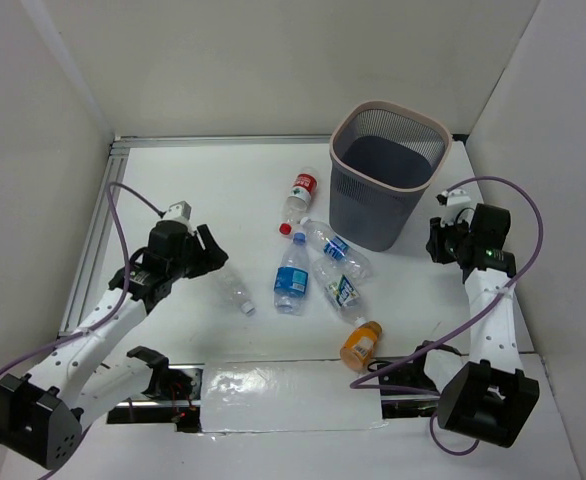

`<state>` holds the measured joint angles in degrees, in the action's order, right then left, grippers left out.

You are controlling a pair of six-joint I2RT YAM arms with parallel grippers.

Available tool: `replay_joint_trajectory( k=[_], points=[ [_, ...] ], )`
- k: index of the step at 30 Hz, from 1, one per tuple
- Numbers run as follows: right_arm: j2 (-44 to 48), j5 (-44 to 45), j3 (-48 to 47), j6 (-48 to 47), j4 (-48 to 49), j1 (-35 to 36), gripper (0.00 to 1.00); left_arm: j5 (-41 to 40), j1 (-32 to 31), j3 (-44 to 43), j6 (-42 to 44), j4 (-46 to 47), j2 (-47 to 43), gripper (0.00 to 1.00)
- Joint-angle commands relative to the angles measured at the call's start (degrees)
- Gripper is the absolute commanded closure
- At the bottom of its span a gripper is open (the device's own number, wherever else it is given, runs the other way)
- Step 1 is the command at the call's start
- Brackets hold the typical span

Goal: Put the plastic bottles in the bin

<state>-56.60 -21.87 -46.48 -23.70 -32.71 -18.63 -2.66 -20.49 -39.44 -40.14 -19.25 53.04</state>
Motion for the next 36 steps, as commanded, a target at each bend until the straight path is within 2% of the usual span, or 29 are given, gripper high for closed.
replay_joint_trajectory(
  k=[1,2,3,4,5,7,9,10,13,16,21,26,32,36],
  points=[
    [1.9,-6.4,-2.7,-4.4,-3.7,-0.3,0.77,-6.7,-0.5,0.8,-6.3,-2.8,-0.6,0.32],
    [2.5,-7.5,-2.2,-4.9,-4.3,-0.3,0.77,-7.8,-1.0,0.8,-7.0,-3.5,-1.2,0.4],
    [2.5,-8.6,-2.2,-6.7,-4.3,-0.3,0.55,-9.5,-1.0,2.3,-8.5,-3.5,-1.8,0.42],
    [3.1,-10.5,-2.2,-7.7,-5.3,-0.3,0.41,-10.3,-1.0,3.0,-9.2,-3.5,-2.3,0.42],
    [3.1,-10.5,-1.7,-7.7,-6.0,-0.3,0.31,-11.0,-1.0,3.5,-9.9,-3.5,-2.3,0.4],
    [3.1,-11.1,-1.7,-9.1,-6.5,-0.3,0.13,-12.3,-1.0,4.1,-12.1,-6.1,-2.3,0.29],
    [3.1,-11.1,-1.7,-9.7,-7.1,-0.3,0.12,-13.8,-1.7,4.7,-13.0,-6.9,0.0,0.14],
    [3.1,-11.1,-1.7,-9.7,-7.7,-0.3,0.12,-13.8,-2.4,4.7,-13.0,-6.9,0.7,0.1],
    [3.1,-11.9,-1.7,-10.8,-8.8,-0.3,0.11,-14.3,-3.9,6.3,-13.6,-3.3,2.7,0.04],
    [3.1,-11.9,-1.7,-11.4,-9.3,-0.3,0.11,-14.3,-5.3,7.0,-13.6,0.4,4.6,0.01],
    [3.6,-13.0,-1.7,-11.9,-9.8,-0.3,0.1,-13.7,-6.4,7.6,-14.1,4.3,10.1,0.01],
    [3.6,-14.2,-1.7,-13.2,-10.4,-0.3,0.1,-13.2,-6.4,9.7,-14.9,12.0,13.4,0.01],
    [3.6,-14.7,-2.2,-14.3,-10.9,-0.3,0.1,-13.2,-6.9,9.7,-15.4,14.9,18.2,0.02],
    [3.6,-16.2,-2.2,-15.8,-11.4,-0.3,0.1,-12.6,-7.5,9.0,-16.0,15.6,20.1,0.11]
  ],
)
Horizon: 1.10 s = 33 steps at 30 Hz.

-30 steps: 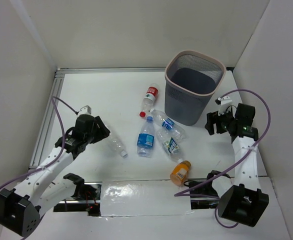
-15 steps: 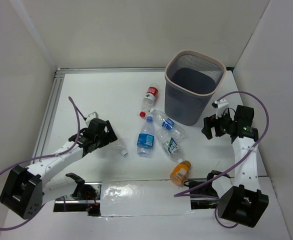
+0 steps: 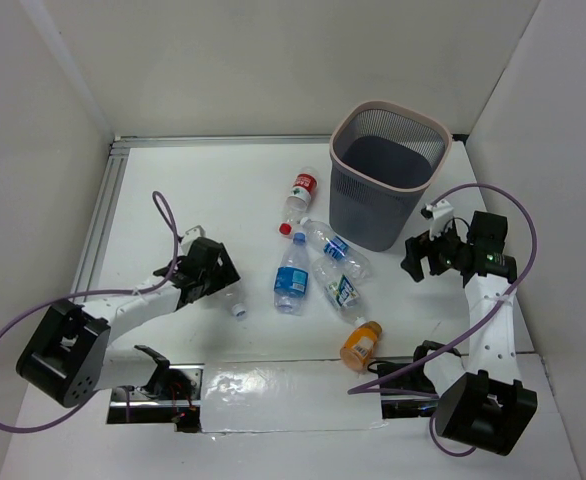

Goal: Put the plastic bottles in the bin

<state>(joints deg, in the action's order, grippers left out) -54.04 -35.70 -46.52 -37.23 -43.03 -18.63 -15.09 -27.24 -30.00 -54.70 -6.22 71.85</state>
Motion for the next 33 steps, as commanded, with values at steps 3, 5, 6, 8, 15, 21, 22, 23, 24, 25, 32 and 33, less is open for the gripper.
replay_joint_trajectory(
  k=[3,5,6,8,15,21,22,23,24,25,32,33],
  points=[
    [1.0,-5.3,-2.2,-6.1,-2.6,-0.3,0.08,0.3,-0.7,-1.6,-1.5,2.6,2.1,0.27],
    [1.0,-8.2,-2.2,-8.9,-5.5,-0.3,0.06,0.3,-1.2,-1.6,-0.6,2.1,1.1,0.48],
    [1.0,-9.2,-2.2,-12.2,-6.4,-0.3,0.06,0.3,-1.2,-2.3,0.0,0.3,0.0,0.55],
    [1.0,-11.7,-2.7,-16.2,-9.9,-0.3,0.08,0.3,-2.5,-3.1,1.3,-1.6,-4.7,0.74],
    [1.0,-17.4,-2.7,-30.3,-19.0,-0.3,0.65,4.7,-5.2,-16.5,8.3,-10.5,-17.1,0.91],
    [2.3,-19.4,-2.7,-32.6,-20.2,0.3,0.64,20.3,-6.3,-33.4,13.1,0.2,-9.3,0.89],
    [2.9,-19.4,-2.7,-32.1,-19.5,0.3,0.64,22.7,-6.3,-36.4,13.1,3.4,-6.7,0.89],
    [2.9,-19.4,-2.7,-31.4,-19.5,0.9,0.64,26.4,-7.0,-43.6,13.6,4.3,-3.7,0.89],
    [3.5,-18.9,-2.7,-31.4,-18.9,0.9,0.64,28.6,-7.8,-47.7,14.6,5.1,2.9,0.89],
    [3.5,-18.9,-2.7,-30.6,-18.2,1.5,0.63,30.2,-8.3,-52.0,15.1,5.1,6.4,0.89],
    [6.8,-15.5,-1.6,-21.8,-11.8,6.8,0.59,35.6,-11.1,-89.6,15.5,4.0,33.4,0.89],
    [6.8,-15.0,-1.0,-19.2,-10.7,8.0,0.56,36.1,-11.1,-92.1,13.7,5.2,35.1,0.89]
  ],
)
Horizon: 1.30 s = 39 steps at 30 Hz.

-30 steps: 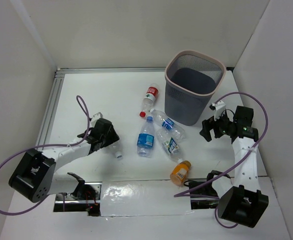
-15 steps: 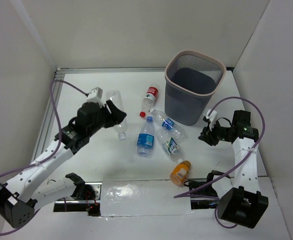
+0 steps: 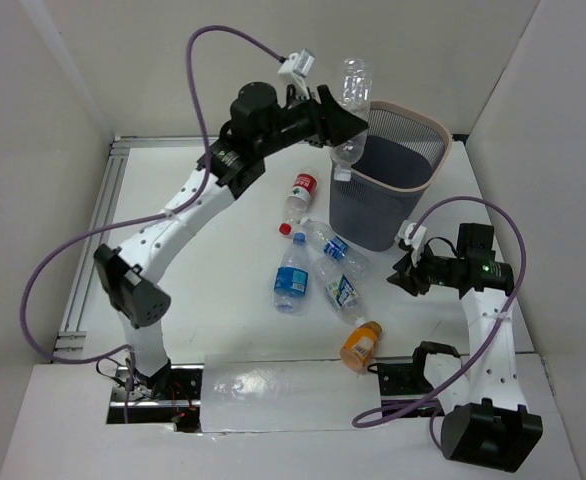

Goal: Put the plastic bottles in the bin

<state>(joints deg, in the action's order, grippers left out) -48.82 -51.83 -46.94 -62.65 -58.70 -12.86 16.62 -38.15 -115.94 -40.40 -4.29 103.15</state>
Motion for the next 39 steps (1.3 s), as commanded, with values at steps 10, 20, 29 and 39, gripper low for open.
replay_joint_trajectory(
  k=[10,20,29,39],
  points=[
    [4.2,2.3,-1.1,14.2,8.5,4.0,0.42,-10.6,-4.7,-5.2,-6.4,24.2,15.2,0.69],
    [4.7,4.2,-1.1,17.9,10.4,4.5,0.27,-22.6,-7.5,-13.1,-5.6,17.3,22.5,0.24],
    [-0.2,3.1,-2.3,15.9,8.3,7.9,0.16,-20.9,-7.5,-18.8,-0.7,13.4,18.1,0.01],
    [-10.0,15.6,-2.8,25.1,14.7,20.9,0.19,-31.4,-13.6,21.5,10.1,2.7,-19.8,0.01]
  ],
)
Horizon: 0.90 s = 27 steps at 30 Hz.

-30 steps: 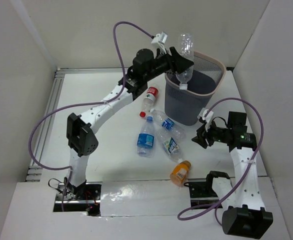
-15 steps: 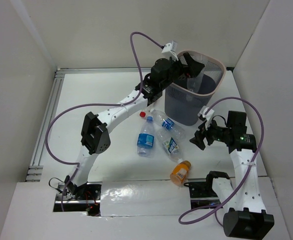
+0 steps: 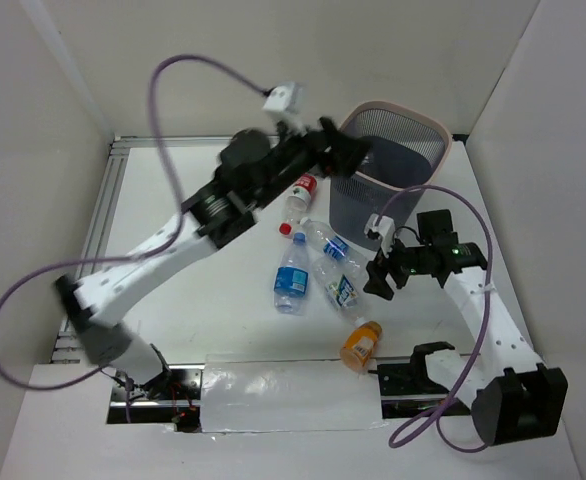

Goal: Put the plastic bottles in the bin

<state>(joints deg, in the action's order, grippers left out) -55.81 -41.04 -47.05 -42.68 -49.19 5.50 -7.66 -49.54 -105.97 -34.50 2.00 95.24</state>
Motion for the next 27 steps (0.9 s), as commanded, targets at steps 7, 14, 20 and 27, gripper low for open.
replay_joint_trajectory(
  k=[7,14,20,27],
  points=[
    [-12.1,10.9,-5.9,16.7,9.7,11.4,0.15,-18.0,-7.9,51.3,-9.5,-22.0,-42.6,0.01],
    [-17.5,13.6,-5.8,21.9,12.0,16.6,0.06,-25.2,-19.4,65.4,-27.2,-30.9,-47.1,0.01],
    [-22.8,19.8,-6.8,27.3,15.0,22.9,0.02,-27.6,-23.6,64.2,-31.8,-34.6,-36.7,0.01],
    [-28.2,29.2,-6.3,32.7,18.7,27.5,0.06,-29.8,-24.6,67.6,-36.3,-34.6,-40.0,0.01]
  ],
)
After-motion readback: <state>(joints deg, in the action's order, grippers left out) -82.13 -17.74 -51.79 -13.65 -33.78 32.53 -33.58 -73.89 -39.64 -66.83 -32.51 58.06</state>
